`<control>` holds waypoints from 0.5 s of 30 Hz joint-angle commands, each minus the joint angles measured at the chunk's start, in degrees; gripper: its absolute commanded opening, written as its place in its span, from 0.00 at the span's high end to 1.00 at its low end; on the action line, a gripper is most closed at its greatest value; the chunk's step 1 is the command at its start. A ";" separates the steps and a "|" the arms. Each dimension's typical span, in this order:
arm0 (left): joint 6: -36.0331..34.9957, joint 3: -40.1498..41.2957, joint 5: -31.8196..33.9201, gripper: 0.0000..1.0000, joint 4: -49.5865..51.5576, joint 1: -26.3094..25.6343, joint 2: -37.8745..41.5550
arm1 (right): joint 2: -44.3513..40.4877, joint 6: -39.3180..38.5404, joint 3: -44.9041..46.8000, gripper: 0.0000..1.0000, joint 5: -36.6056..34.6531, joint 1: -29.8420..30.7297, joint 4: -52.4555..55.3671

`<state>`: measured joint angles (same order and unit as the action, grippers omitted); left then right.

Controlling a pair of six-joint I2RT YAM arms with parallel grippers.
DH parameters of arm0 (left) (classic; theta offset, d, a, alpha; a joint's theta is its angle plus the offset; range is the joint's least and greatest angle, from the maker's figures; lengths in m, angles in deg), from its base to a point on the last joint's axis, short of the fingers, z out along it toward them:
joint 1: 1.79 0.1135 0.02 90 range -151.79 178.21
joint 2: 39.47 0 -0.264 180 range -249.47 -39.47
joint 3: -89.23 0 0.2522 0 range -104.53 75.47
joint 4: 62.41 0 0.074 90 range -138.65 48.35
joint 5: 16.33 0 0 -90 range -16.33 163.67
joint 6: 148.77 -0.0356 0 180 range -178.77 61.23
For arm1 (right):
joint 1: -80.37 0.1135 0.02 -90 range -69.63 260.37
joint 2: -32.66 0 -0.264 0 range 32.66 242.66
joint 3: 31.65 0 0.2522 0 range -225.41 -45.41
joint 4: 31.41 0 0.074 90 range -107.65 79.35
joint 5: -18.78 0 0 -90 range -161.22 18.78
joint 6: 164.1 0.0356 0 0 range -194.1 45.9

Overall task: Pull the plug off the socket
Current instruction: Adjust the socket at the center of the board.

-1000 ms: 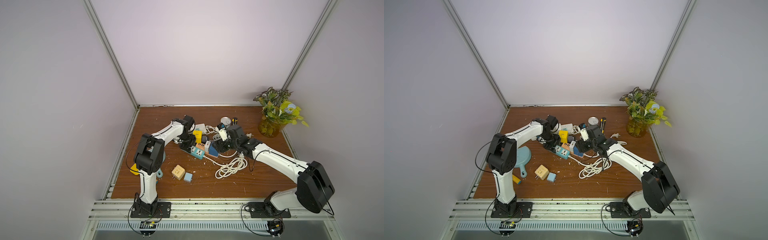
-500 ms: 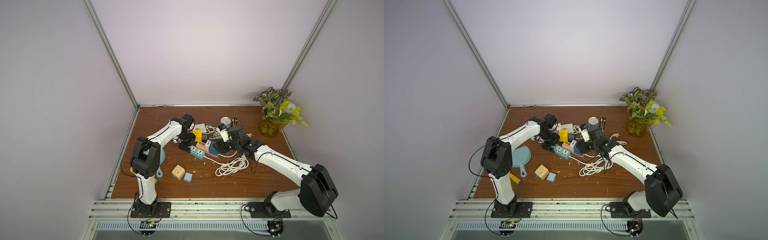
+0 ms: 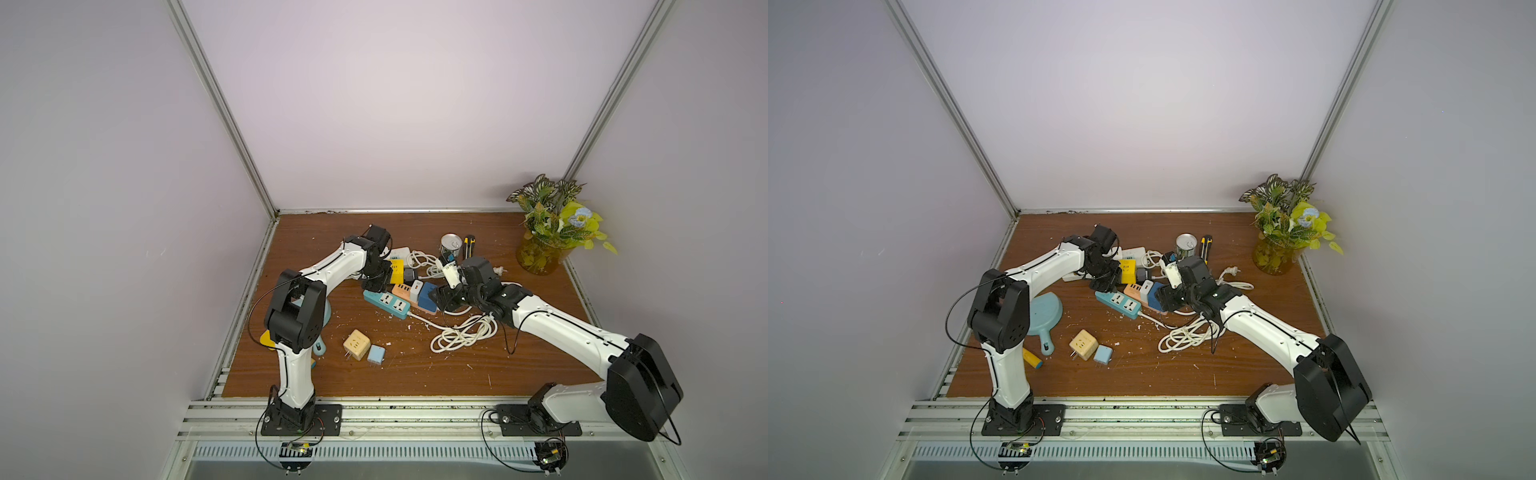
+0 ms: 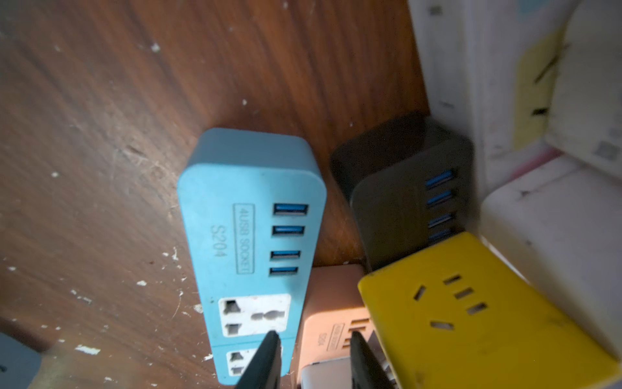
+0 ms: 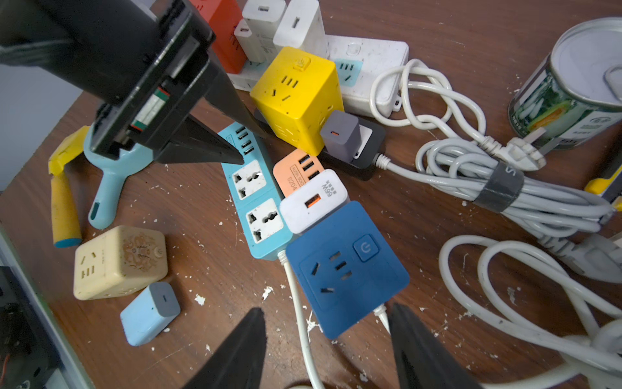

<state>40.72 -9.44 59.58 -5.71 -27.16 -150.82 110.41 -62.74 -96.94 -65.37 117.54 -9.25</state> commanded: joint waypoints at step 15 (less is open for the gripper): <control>-4.38 10.39 4.98 0.77 -15.37 1.90 -0.23 | 0.72 0.59 -1.04 0.36 1.91 0.52 -2.31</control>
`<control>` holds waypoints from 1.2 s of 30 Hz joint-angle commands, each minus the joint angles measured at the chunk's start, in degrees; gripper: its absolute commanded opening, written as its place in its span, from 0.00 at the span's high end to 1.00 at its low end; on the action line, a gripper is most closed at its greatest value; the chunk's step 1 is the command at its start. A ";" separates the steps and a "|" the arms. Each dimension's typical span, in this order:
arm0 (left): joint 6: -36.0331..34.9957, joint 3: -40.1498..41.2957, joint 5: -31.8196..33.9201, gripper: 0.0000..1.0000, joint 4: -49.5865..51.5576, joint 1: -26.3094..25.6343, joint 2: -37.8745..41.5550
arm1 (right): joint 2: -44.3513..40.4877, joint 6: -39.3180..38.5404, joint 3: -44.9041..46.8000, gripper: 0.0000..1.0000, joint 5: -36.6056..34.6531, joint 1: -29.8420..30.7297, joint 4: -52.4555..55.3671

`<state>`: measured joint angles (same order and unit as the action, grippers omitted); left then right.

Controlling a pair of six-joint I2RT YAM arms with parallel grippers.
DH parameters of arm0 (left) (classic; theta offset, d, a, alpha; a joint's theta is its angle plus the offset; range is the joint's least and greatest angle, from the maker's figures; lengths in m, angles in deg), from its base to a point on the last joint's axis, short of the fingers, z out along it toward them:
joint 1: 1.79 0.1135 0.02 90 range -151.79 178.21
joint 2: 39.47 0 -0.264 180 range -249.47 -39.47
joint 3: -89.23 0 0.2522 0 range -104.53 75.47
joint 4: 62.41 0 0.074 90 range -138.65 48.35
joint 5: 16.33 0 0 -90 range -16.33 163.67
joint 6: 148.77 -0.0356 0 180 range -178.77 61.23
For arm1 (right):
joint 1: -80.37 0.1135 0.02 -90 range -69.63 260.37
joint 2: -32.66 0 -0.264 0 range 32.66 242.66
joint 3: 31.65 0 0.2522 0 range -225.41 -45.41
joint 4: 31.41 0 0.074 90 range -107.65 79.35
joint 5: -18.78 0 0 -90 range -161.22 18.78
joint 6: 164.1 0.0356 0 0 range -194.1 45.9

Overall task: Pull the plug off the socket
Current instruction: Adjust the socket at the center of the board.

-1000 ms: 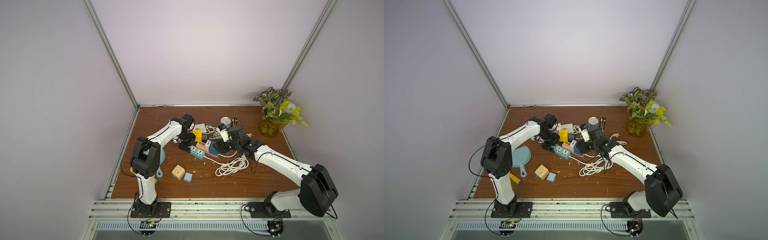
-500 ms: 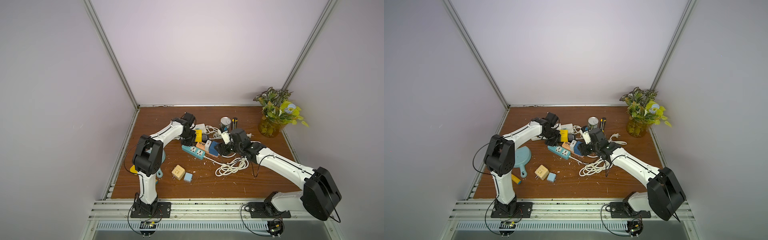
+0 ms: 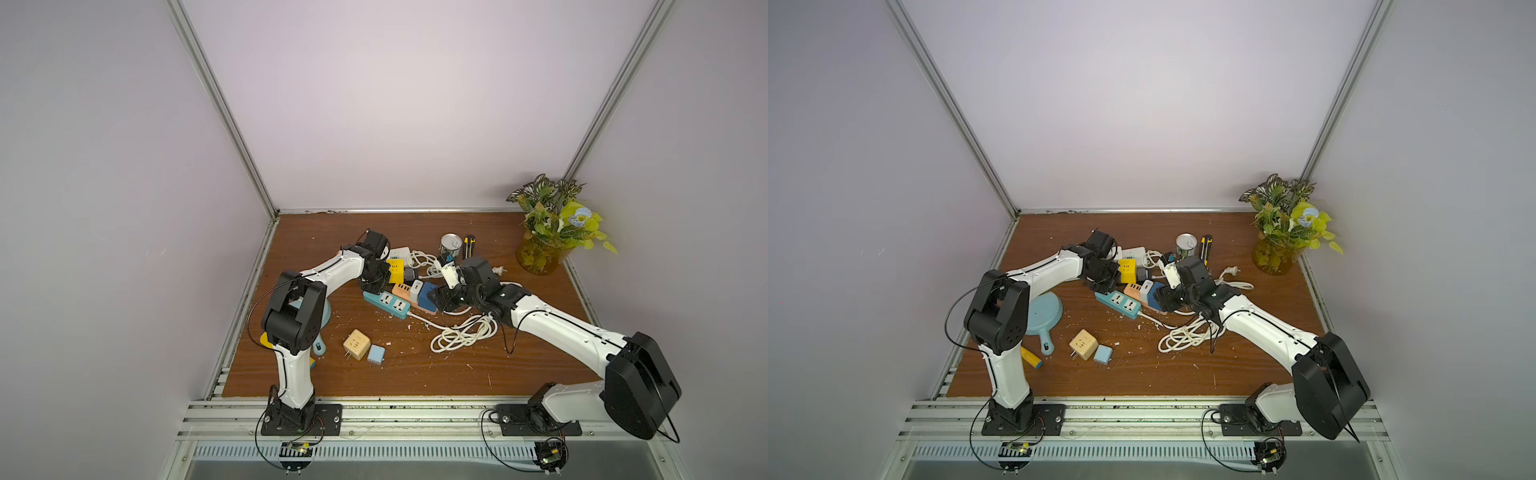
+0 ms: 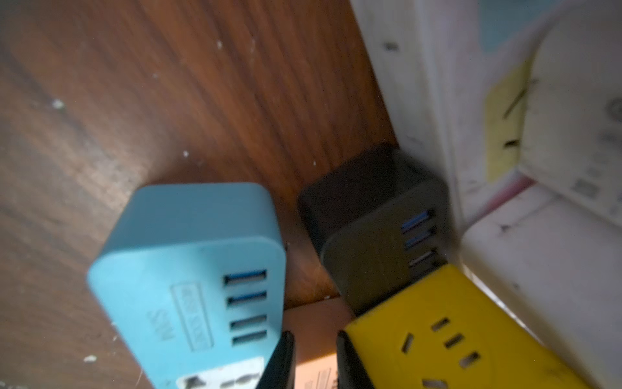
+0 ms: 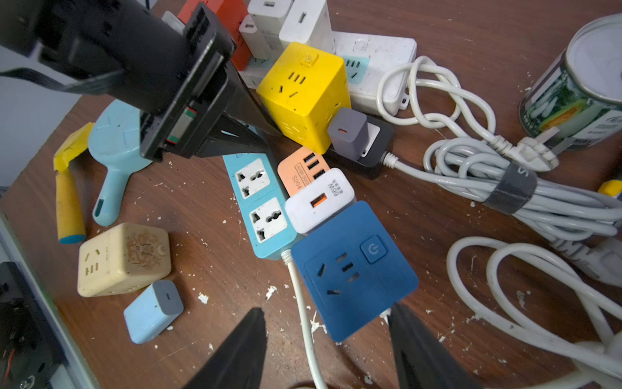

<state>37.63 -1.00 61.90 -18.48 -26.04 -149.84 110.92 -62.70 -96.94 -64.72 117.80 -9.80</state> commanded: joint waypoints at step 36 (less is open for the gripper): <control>3.26 -19.24 -3.86 0.27 22.08 -10.54 -4.55 | -1.82 -1.80 -0.95 0.26 -2.71 -0.67 0.31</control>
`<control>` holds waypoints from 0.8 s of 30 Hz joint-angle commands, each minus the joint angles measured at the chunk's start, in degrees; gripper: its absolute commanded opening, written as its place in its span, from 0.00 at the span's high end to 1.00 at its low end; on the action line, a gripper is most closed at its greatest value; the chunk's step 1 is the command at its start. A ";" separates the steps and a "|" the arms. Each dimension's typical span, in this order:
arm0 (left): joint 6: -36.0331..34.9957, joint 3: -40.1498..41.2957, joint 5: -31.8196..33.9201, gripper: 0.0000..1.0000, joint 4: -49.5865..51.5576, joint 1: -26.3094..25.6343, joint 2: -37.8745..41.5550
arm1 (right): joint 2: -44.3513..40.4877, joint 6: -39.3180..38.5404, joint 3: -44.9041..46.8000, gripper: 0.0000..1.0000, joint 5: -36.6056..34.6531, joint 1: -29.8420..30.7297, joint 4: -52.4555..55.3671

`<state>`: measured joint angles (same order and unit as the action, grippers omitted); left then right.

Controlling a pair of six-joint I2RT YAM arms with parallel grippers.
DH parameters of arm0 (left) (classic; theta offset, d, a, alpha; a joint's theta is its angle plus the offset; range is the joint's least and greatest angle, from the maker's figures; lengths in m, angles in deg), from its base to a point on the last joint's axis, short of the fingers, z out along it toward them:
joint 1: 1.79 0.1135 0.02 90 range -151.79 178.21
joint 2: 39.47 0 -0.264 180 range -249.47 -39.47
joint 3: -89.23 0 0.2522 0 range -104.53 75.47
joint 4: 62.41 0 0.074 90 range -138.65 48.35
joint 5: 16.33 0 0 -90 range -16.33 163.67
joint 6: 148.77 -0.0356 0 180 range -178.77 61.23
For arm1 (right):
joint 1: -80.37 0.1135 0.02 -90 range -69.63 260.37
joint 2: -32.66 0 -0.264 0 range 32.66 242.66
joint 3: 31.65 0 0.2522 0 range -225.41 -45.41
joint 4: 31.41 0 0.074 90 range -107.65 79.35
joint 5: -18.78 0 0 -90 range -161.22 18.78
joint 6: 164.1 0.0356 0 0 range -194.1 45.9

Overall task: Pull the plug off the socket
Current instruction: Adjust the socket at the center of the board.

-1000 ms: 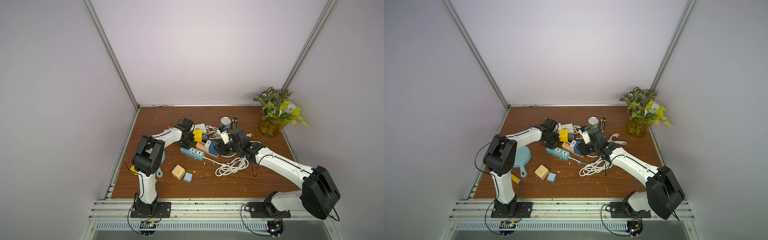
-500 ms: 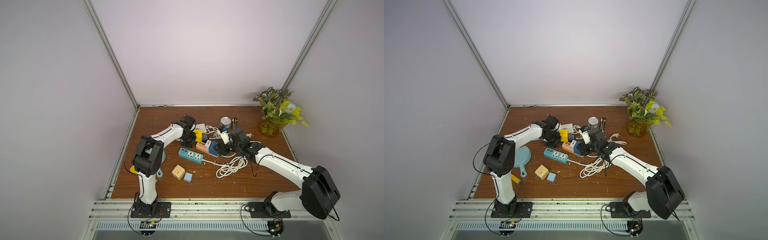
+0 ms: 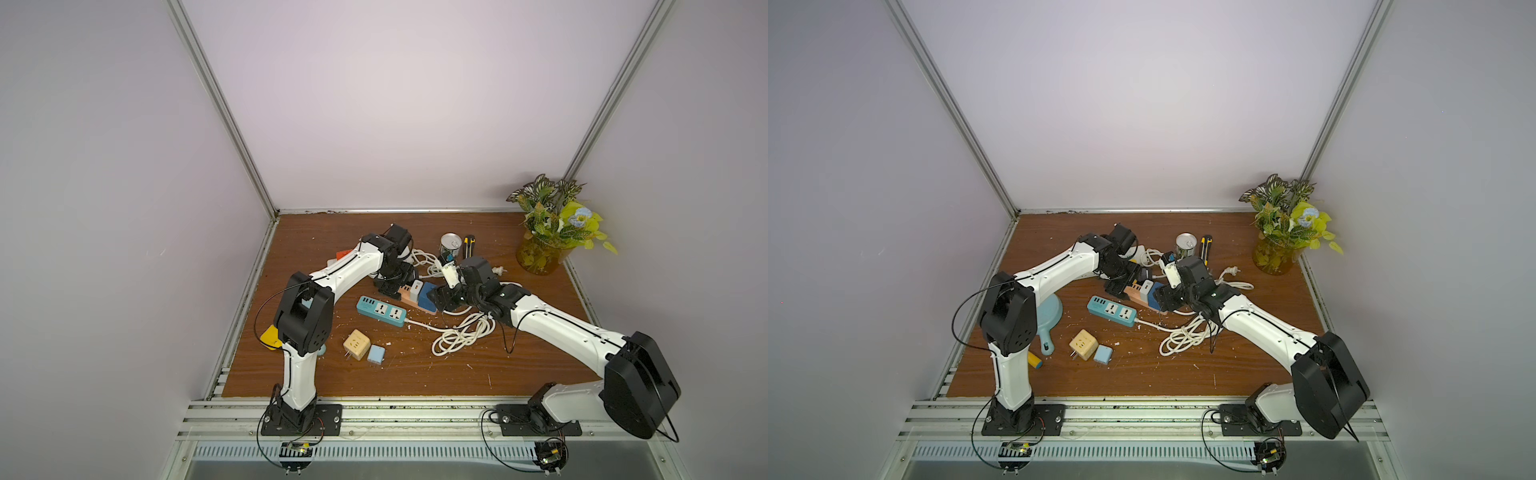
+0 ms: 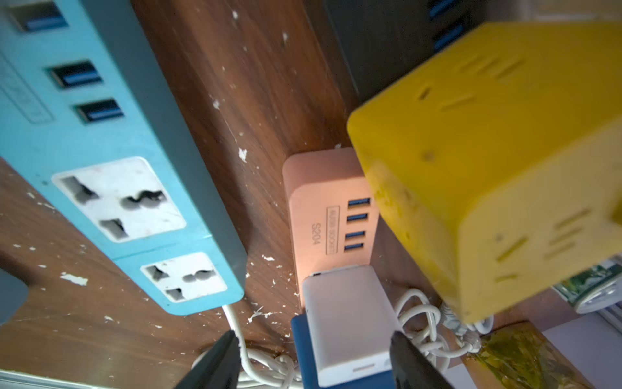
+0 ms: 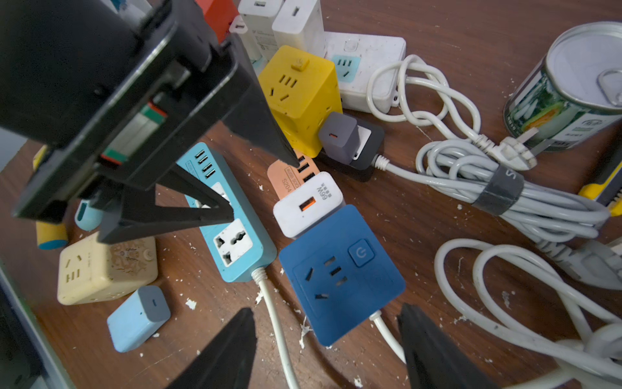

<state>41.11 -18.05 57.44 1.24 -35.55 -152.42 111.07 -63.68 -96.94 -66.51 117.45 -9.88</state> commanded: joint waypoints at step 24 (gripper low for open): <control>-2.58 -3.12 2.97 0.21 3.94 -1.40 -10.40 | -3.83 0.12 0.91 0.24 -0.46 -0.69 0.14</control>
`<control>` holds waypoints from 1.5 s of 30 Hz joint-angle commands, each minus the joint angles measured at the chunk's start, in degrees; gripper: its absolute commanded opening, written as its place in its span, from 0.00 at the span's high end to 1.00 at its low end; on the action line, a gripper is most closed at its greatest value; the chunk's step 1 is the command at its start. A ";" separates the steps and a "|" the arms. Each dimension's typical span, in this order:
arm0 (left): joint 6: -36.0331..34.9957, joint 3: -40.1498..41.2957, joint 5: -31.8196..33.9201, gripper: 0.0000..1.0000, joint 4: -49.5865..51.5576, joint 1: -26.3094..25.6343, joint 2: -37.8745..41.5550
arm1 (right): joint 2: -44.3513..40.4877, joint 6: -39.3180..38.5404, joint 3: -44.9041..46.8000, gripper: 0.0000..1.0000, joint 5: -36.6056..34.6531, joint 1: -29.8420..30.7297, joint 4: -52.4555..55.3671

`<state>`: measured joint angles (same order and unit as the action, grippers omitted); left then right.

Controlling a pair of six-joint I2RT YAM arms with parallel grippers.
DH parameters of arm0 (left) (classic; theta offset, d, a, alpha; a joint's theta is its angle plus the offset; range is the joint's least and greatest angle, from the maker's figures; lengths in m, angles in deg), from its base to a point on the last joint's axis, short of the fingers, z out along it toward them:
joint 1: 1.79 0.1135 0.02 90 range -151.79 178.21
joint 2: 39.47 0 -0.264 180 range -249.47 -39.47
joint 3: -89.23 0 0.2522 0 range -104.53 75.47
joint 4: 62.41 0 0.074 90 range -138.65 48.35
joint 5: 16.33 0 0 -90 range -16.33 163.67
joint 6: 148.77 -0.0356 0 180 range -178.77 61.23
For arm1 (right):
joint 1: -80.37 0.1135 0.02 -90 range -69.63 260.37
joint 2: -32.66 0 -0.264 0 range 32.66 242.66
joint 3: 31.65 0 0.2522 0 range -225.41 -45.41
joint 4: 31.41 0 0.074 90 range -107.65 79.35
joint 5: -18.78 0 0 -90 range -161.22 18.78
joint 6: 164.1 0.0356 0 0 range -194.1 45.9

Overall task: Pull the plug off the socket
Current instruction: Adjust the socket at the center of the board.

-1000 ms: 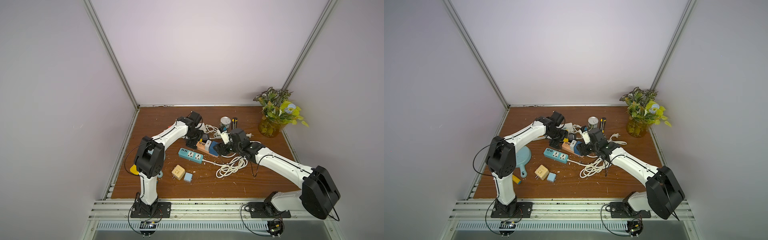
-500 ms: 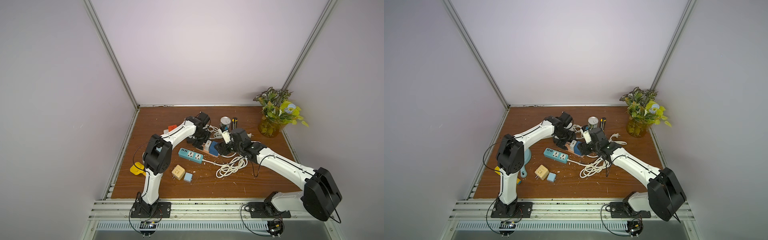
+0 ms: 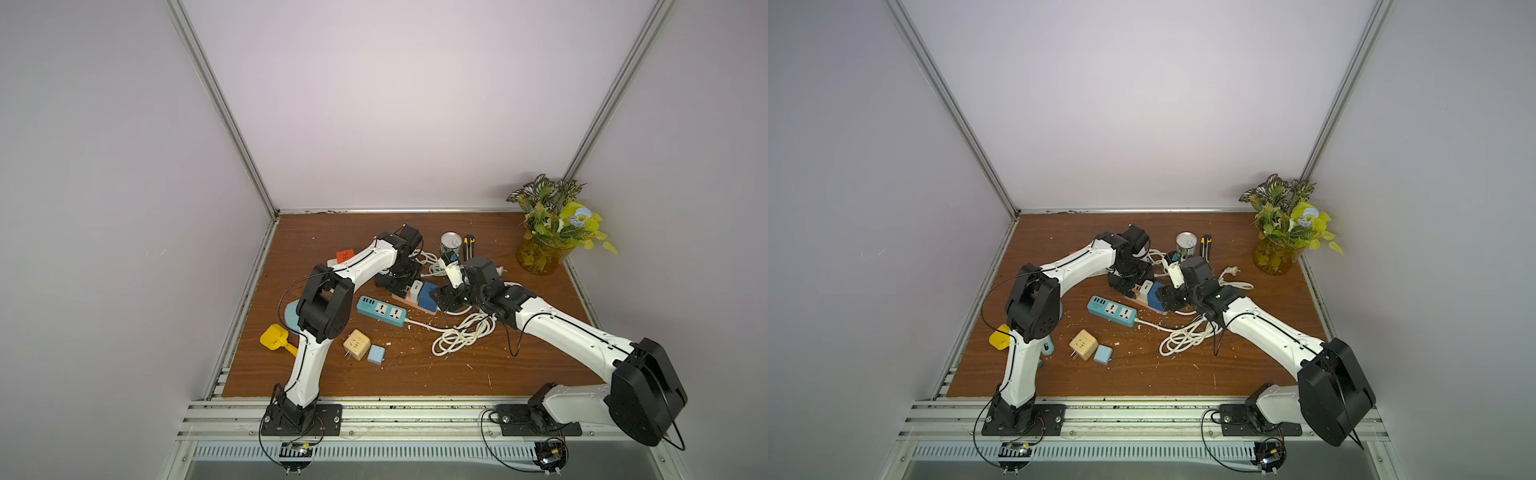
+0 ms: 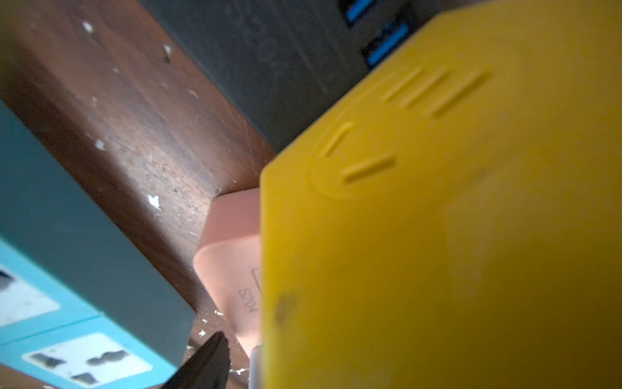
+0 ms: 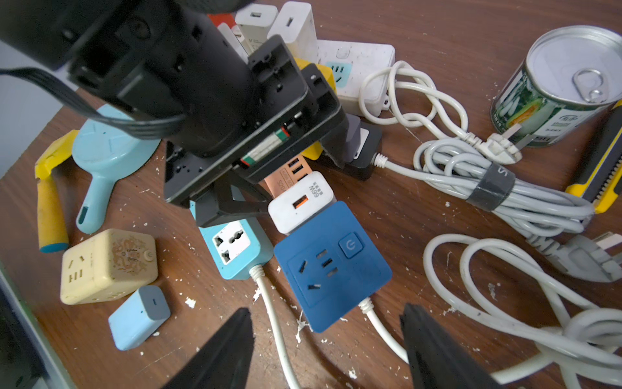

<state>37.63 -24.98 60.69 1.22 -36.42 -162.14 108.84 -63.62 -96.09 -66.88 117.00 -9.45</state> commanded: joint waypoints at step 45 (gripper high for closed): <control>5.03 1.44 -0.07 0.12 4.65 -3.95 3.92 | -0.49 0.00 1.53 0.23 1.22 -0.32 -1.74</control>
<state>42.31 -23.99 61.50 3.47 -39.48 -158.89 108.88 -63.60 -95.13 -66.34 116.93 -10.12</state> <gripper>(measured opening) 0.888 0.768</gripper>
